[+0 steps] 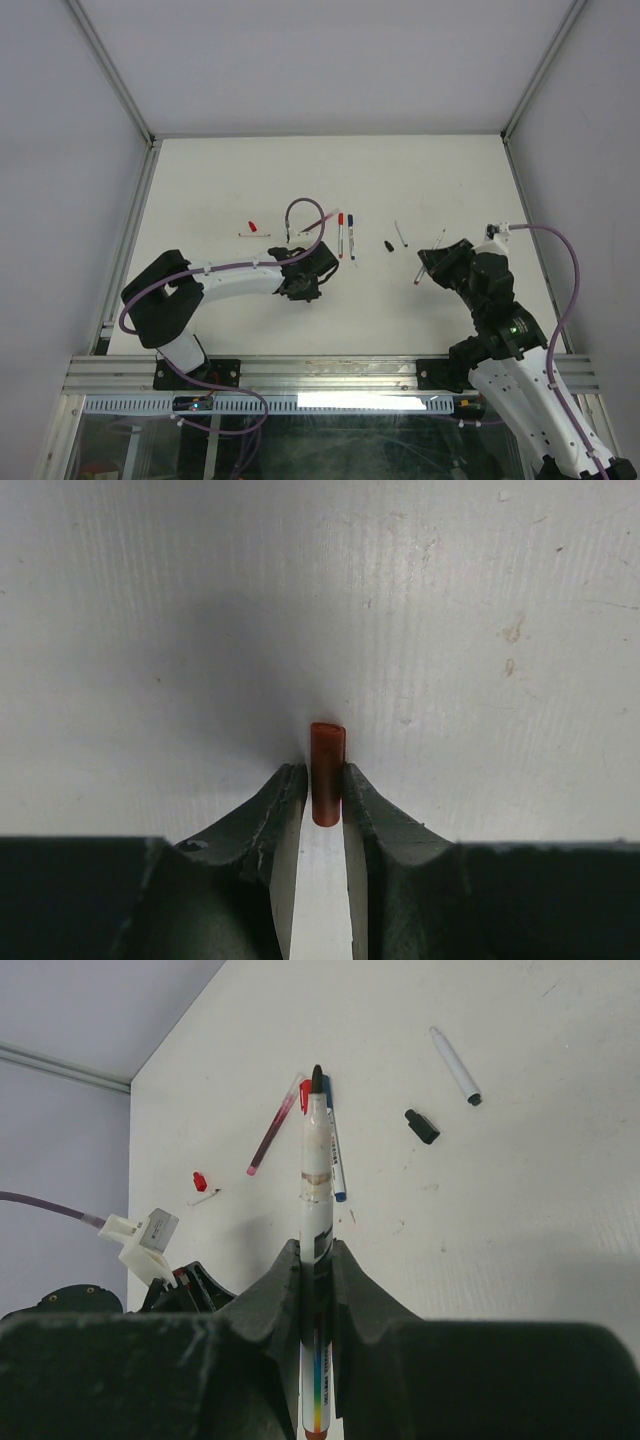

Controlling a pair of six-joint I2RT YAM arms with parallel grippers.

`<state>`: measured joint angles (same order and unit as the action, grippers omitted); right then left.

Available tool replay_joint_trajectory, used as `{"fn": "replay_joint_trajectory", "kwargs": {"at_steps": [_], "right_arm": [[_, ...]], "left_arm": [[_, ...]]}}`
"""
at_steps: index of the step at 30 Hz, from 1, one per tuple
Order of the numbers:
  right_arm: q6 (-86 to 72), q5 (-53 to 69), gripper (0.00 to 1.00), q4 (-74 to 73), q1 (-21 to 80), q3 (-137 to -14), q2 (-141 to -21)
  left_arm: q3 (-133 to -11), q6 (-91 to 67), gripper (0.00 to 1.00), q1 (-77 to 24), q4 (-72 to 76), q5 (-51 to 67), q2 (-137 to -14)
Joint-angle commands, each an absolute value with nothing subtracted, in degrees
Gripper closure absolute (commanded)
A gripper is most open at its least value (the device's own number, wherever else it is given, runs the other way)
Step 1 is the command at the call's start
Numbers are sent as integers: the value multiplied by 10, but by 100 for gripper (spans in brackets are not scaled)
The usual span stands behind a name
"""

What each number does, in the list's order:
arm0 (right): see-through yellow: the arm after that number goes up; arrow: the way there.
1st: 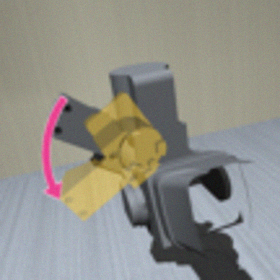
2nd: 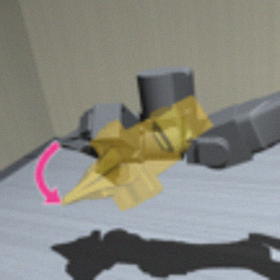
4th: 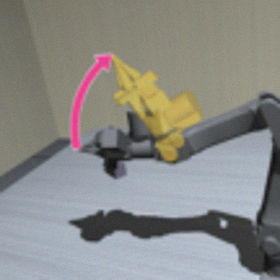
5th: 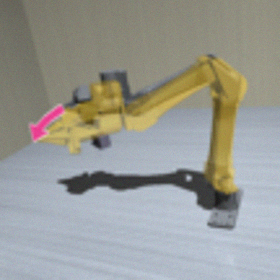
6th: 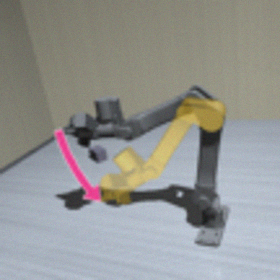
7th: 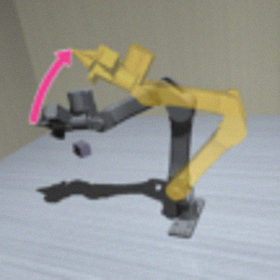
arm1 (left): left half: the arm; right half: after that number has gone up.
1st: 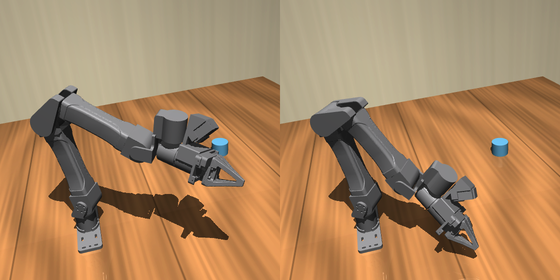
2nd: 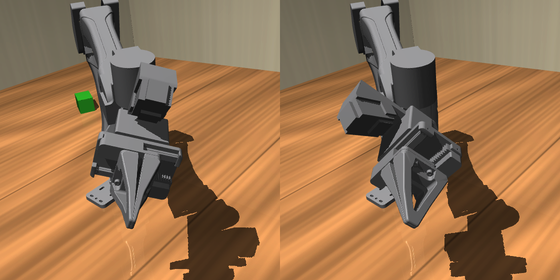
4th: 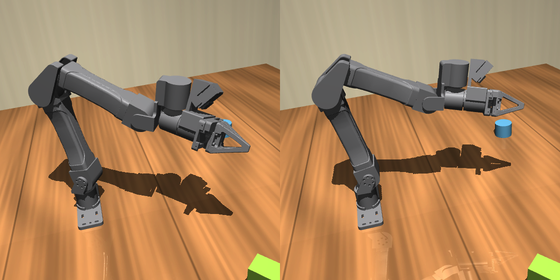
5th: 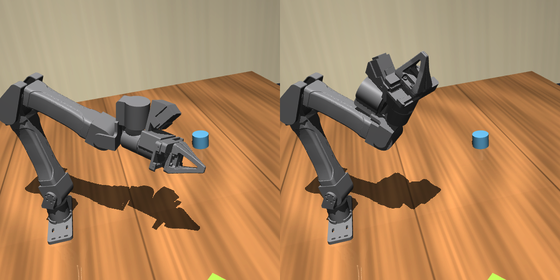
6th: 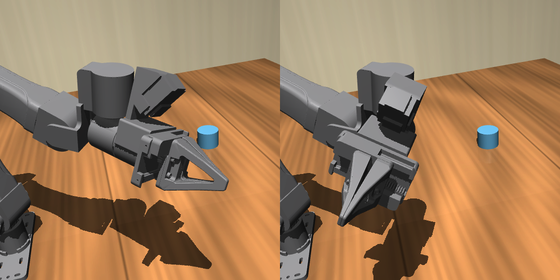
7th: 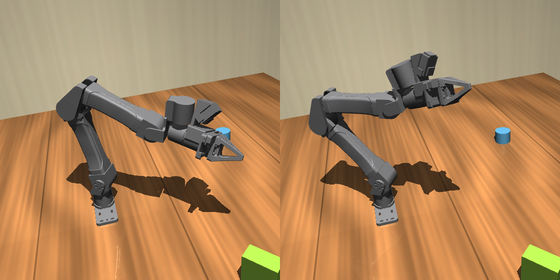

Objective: Insert the pens into the pen caps
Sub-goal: Insert the pen cap onto the pen.

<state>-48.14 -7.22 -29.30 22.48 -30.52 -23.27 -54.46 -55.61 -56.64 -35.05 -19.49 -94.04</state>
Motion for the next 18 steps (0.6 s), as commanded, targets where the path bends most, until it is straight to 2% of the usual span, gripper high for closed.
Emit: {"fn": "replay_joint_trajectory", "kwargs": {"at_steps": [1, 6, 10, 18], "right_arm": [[-491, -74, 99, -254, 223, -317, -242], [-490, -70, 100, -254, 223, -322, -246], [-490, -71, 99, -255, 223, -324, -245], [-496, -79, 99, -266, 223, -319, -227]], "left_arm": [[-565, -511, 77, -571, -355, -217, -957], [-602, -430, 77, -569, -375, -237, -993], [-631, -376, 73, -564, -376, -229, -1012], [-635, -368, 68, -557, -381, -201, -1029]]}}
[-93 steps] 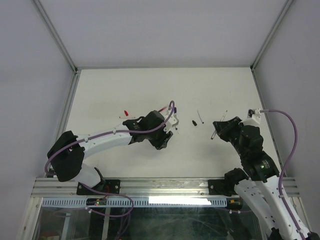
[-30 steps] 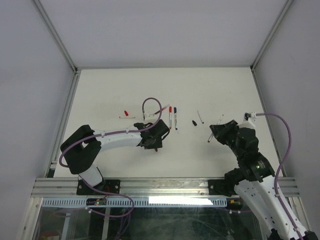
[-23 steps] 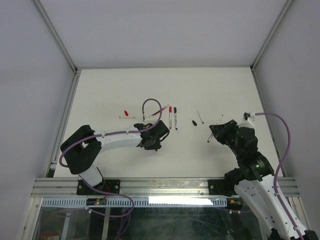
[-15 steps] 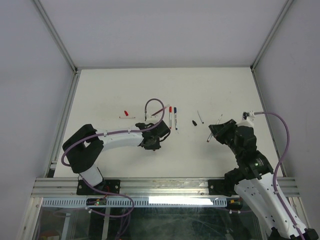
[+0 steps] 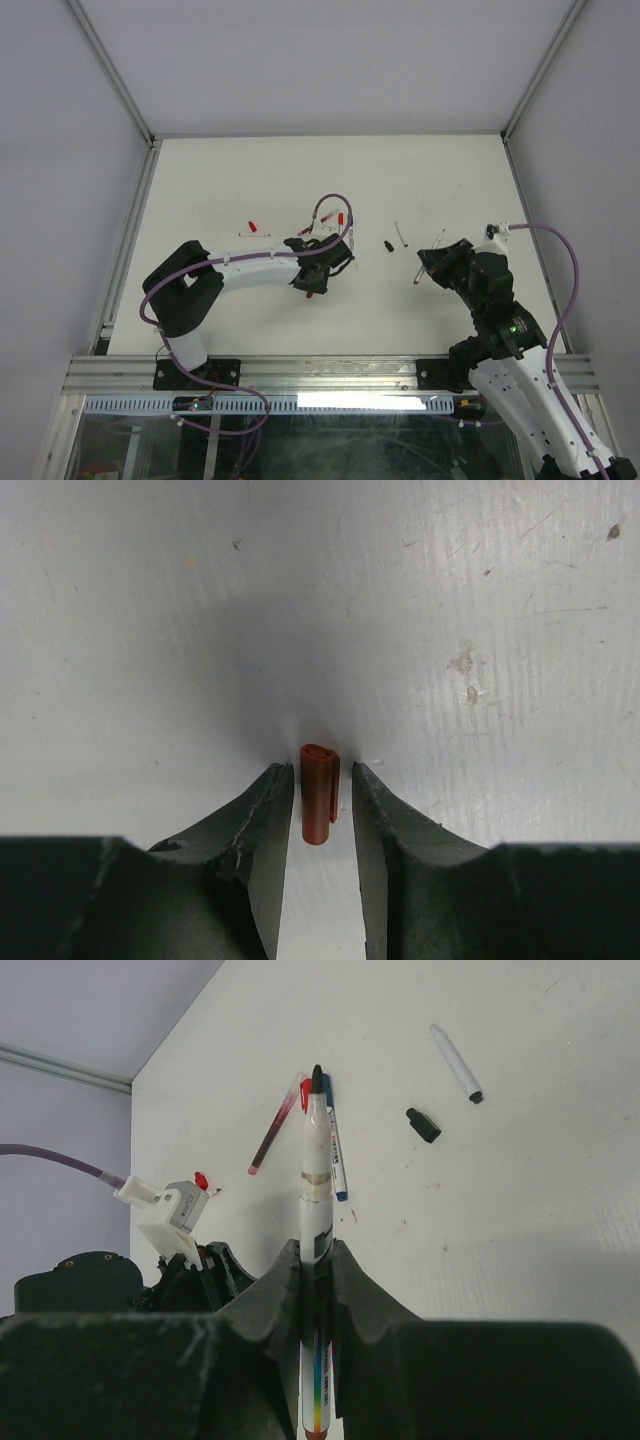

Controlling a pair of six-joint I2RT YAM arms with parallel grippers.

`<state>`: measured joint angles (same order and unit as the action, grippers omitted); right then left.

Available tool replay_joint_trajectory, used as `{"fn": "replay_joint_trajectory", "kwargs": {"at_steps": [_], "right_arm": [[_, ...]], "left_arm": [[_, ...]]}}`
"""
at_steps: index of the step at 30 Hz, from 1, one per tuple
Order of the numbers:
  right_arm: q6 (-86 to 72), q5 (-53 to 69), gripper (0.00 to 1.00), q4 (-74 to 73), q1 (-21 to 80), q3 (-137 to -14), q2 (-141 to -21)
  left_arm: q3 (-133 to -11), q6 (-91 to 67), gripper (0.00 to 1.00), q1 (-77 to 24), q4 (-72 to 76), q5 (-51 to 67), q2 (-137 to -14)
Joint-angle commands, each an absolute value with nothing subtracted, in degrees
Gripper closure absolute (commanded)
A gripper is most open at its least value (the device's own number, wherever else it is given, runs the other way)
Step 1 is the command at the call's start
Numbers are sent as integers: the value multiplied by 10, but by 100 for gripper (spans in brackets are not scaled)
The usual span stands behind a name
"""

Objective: Insert the pens into the pen caps
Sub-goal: Insert the pen cap onto the pen.

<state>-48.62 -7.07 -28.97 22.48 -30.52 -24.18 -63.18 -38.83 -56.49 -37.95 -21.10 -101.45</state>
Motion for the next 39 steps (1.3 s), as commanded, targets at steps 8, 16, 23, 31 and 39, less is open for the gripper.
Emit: {"fn": "replay_joint_trajectory", "kwargs": {"at_steps": [8, 16, 23, 31, 39], "right_arm": [[-498, -77, 100, -266, 223, -313, -227], [-498, -68, 99, -253, 223, -307, -237], [-498, -71, 99, -255, 222, -305, -234], [-498, -72, 99, -254, 223, -305, -234], [-478, -81, 99, -260, 223, -315, -239]], "left_arm": [[-624, -355, 65, -556, -401, -136, -1032], [-626, -348, 68, -557, -426, -120, -1045], [-637, -335, 78, -557, -448, -147, -1057], [-652, -317, 95, -556, -442, -182, -1049], [-645, -301, 100, -546, -400, -190, -1004]]}}
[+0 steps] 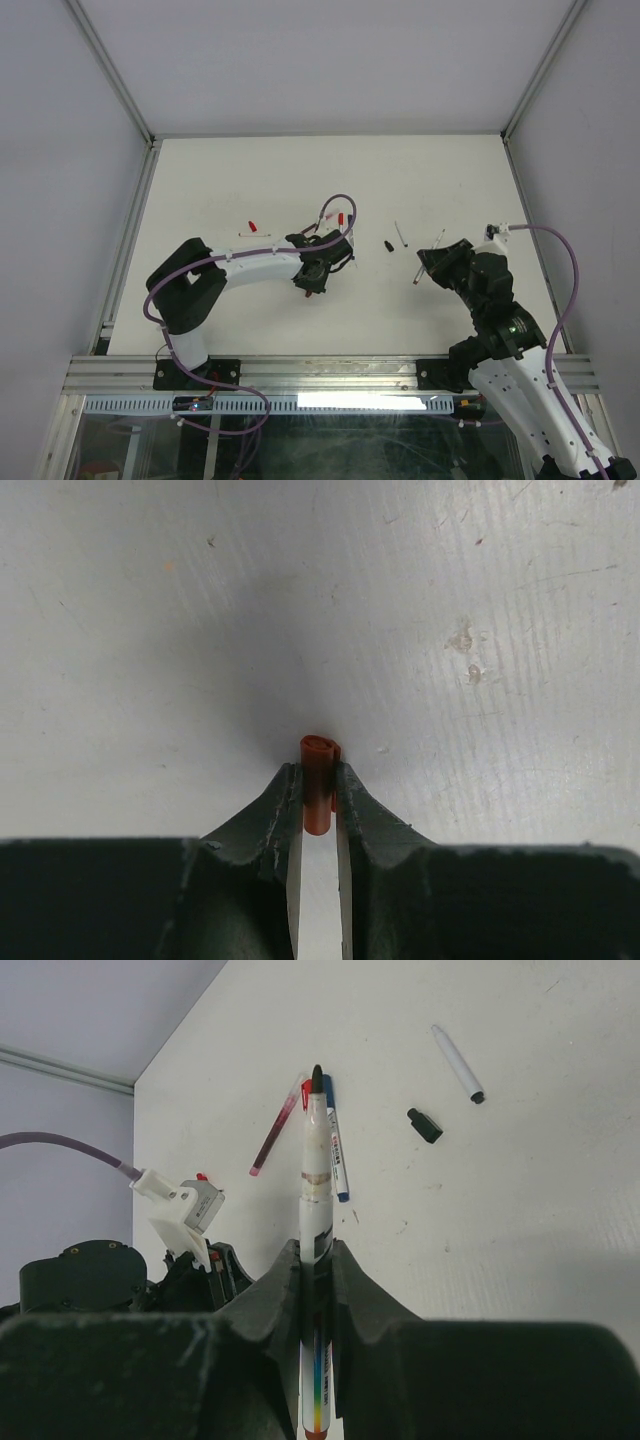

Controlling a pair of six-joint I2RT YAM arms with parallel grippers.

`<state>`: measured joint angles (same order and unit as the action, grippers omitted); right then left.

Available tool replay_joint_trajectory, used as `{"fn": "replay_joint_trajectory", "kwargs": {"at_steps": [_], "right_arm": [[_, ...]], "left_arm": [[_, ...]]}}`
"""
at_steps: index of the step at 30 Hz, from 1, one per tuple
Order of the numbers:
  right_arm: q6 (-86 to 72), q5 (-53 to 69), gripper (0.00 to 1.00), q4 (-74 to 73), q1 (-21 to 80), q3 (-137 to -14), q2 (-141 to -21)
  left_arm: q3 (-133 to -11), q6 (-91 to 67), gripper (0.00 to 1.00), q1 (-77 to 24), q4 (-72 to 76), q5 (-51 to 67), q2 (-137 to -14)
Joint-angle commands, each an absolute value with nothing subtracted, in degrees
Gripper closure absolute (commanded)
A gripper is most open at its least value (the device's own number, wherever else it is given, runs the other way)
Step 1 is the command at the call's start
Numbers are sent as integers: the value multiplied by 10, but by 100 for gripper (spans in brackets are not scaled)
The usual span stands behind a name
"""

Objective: Insert the pens into the pen caps
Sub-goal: Insert the pen cap onto the pen.

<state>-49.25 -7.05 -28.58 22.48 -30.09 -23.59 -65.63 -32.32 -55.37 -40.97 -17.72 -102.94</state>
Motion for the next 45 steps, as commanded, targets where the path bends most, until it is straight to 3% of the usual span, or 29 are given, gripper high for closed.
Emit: {"fn": "replay_joint_trajectory", "kwargs": {"at_steps": [1, 16, 24, 28, 39, 45], "right_arm": [[-469, -79, 99, -259, 223, -316, -240], [-316, 172, 100, -113, 223, -334, -306], [-284, 270, 100, -73, 224, -388, -388], [-314, 239, 100, -41, 261, -391, -404], [-339, 85, 100, 69, 505, -380, -473], [-329, 79, 100, 157, 533, -382, -506]], "left_arm": [[-642, -299, 100, -544, -393, -188, -994], [-518, -312, 100, -457, -151, -103, -686], [-551, -336, 100, -445, -51, -77, -628], [-548, -356, 100, -444, -17, -65, -601], [-532, -384, 100, -444, 32, -9, -571], [-512, -402, 100, -444, 66, 28, -566]]}}
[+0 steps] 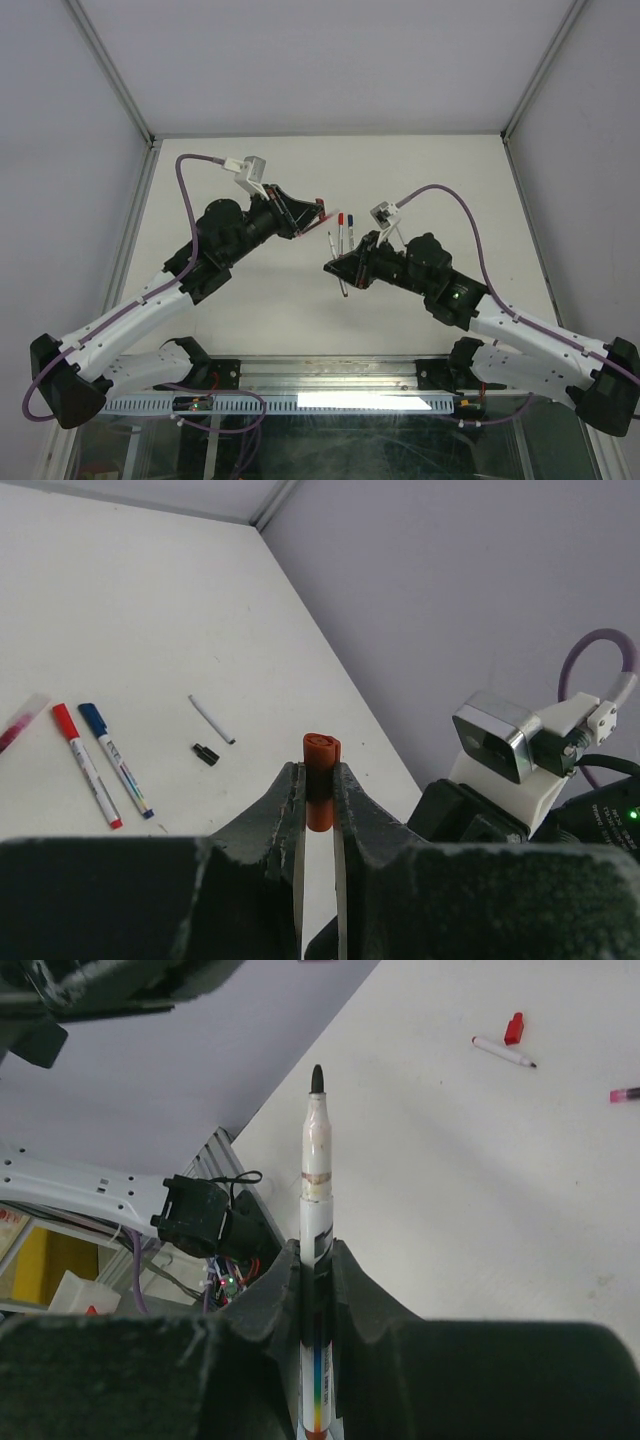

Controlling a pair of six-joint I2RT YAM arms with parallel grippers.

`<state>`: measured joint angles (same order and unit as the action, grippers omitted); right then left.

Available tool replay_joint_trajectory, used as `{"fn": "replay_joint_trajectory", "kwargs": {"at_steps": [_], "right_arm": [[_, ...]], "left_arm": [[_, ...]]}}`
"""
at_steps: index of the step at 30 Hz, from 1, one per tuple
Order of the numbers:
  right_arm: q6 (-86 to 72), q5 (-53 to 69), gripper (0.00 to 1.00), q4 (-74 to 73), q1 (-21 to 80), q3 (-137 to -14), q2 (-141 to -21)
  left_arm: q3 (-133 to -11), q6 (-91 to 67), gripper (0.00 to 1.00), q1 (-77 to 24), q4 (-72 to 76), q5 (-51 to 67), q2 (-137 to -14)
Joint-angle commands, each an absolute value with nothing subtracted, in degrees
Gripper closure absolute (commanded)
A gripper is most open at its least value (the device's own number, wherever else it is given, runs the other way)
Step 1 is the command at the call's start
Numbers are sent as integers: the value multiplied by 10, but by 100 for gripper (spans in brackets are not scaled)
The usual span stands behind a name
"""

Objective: Insert the pens into the pen caps
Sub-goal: Insert the pen cap onto the pen.

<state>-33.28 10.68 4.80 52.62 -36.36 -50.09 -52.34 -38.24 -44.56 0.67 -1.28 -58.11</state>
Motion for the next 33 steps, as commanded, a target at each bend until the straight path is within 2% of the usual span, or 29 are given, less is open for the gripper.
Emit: {"fn": "replay_joint_trajectory", "kwargs": {"at_steps": [1, 33], "right_arm": [[-328, 78, 100, 163, 533, -383, -508], [-341, 70, 100, 172, 534, -376, -511]], "left_arm": [[-510, -404, 100, -445, 69, 30, -565], [-498, -411, 100, -444, 84, 50, -574]]}}
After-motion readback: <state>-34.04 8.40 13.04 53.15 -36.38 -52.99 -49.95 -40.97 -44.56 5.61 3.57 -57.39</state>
